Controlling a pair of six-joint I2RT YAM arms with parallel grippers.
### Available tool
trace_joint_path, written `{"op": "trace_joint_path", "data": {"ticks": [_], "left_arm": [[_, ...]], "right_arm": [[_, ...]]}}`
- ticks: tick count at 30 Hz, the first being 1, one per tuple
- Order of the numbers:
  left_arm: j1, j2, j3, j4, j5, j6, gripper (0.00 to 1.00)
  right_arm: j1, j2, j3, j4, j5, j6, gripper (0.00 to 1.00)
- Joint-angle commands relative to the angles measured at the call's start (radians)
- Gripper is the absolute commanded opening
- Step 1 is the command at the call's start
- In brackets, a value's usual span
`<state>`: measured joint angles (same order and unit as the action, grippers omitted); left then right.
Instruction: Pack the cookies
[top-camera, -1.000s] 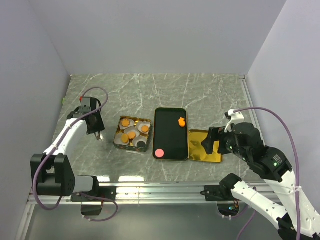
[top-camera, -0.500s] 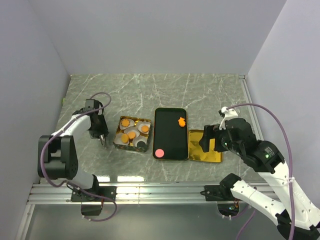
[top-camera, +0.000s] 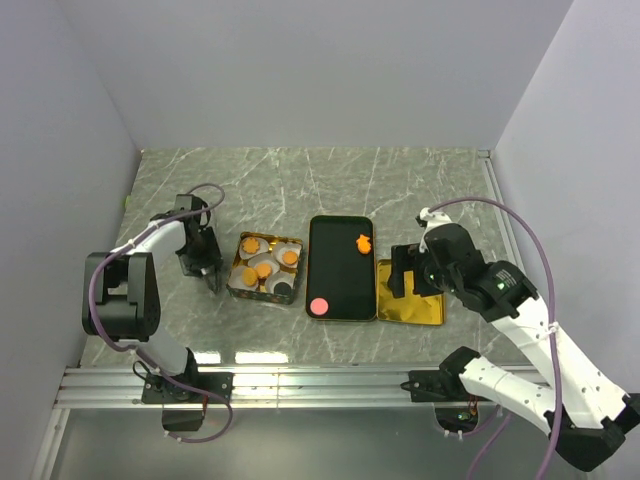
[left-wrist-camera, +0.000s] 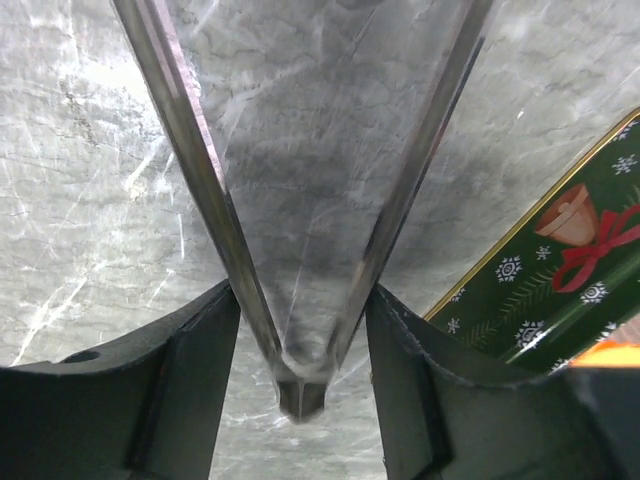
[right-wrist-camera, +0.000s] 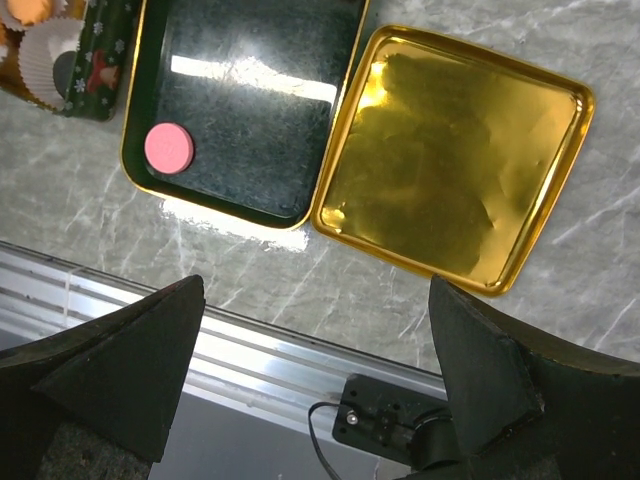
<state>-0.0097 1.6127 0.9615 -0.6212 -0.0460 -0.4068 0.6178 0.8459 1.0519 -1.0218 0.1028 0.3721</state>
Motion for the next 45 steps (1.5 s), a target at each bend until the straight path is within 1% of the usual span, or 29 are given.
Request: {"op": "trace_joint_path", "data": {"ticks": [1, 3, 4, 5, 6, 7, 8, 9, 13, 14, 17, 19, 23, 27, 30, 31, 35, 41, 45], "left_arm": [[0.004, -0.003, 0.052, -0.038, -0.011, -0.009, 0.59], [0.002, -0.036, 0.075, -0.054, -0.041, -0.021, 0.63], [0.004, -0.051, 0.083, -0.069, -0.054, -0.024, 0.66], [0.004, -0.062, 0.106, -0.078, -0.058, -0.027, 0.8], [0.002, -0.083, 0.121, -0.09, -0.061, -0.033, 0.85], [0.004, -0.094, 0.135, -0.101, -0.061, -0.036, 0.93], [0.004, -0.103, 0.166, -0.123, -0.063, -0.038, 0.98], [0.002, -0.128, 0.181, -0.133, -0.064, -0.047, 0.99], [0.004, -0.21, 0.238, -0.178, -0.055, -0.082, 0.99], [0.004, -0.232, 0.247, -0.19, -0.042, -0.092, 0.99], [-0.004, -0.319, 0.243, -0.207, -0.016, -0.121, 0.99], [-0.013, -0.378, 0.244, -0.233, -0.008, -0.132, 0.99], [-0.029, -0.468, 0.232, -0.253, 0.018, -0.135, 0.99], [-0.029, -0.54, 0.223, -0.276, 0.067, -0.096, 0.99], [-0.029, -0.572, 0.206, -0.281, 0.095, -0.07, 0.99], [-0.029, -0.579, 0.204, -0.285, 0.127, -0.07, 0.99], [-0.044, -0.616, 0.198, -0.285, 0.198, -0.086, 0.99], [-0.061, -0.651, 0.145, -0.253, 0.239, -0.113, 0.99], [-0.102, -0.642, 0.138, -0.236, 0.241, -0.119, 0.99]], "right_arm": [[0.005, 0.016, -0.015, 0.061, -0.002, -0.013, 0.99], [-0.016, 0.056, -0.012, 0.072, 0.011, -0.019, 0.98], [-0.023, 0.068, -0.012, 0.08, 0.012, -0.028, 0.98], [-0.029, 0.079, -0.01, 0.089, 0.006, -0.03, 0.97], [-0.052, 0.106, -0.006, 0.097, -0.006, -0.033, 0.96], [-0.065, 0.123, -0.003, 0.098, -0.018, -0.033, 0.94], [-0.078, 0.155, 0.002, 0.103, -0.04, -0.029, 0.92], [-0.102, 0.169, 0.002, 0.111, -0.054, -0.025, 0.91], [-0.185, 0.243, -0.012, 0.15, -0.124, 0.03, 0.88], [-0.2, 0.278, -0.015, 0.158, -0.132, 0.04, 0.85], [-0.286, 0.362, -0.016, 0.203, -0.216, 0.097, 0.81], [-0.335, 0.398, -0.01, 0.233, -0.248, 0.132, 0.8], [-0.377, 0.452, -0.007, 0.301, -0.233, 0.195, 0.81], [-0.395, 0.524, -0.007, 0.327, -0.225, 0.287, 0.81], [-0.414, 0.584, -0.013, 0.348, -0.232, 0.345, 0.8], [-0.423, 0.594, -0.013, 0.353, -0.236, 0.359, 0.8], [-0.457, 0.61, -0.041, 0.419, -0.245, 0.436, 0.8], [-0.509, 0.7, -0.02, 0.387, -0.23, 0.513, 0.79], [-0.535, 0.754, -0.047, 0.394, -0.216, 0.599, 0.76]]}}
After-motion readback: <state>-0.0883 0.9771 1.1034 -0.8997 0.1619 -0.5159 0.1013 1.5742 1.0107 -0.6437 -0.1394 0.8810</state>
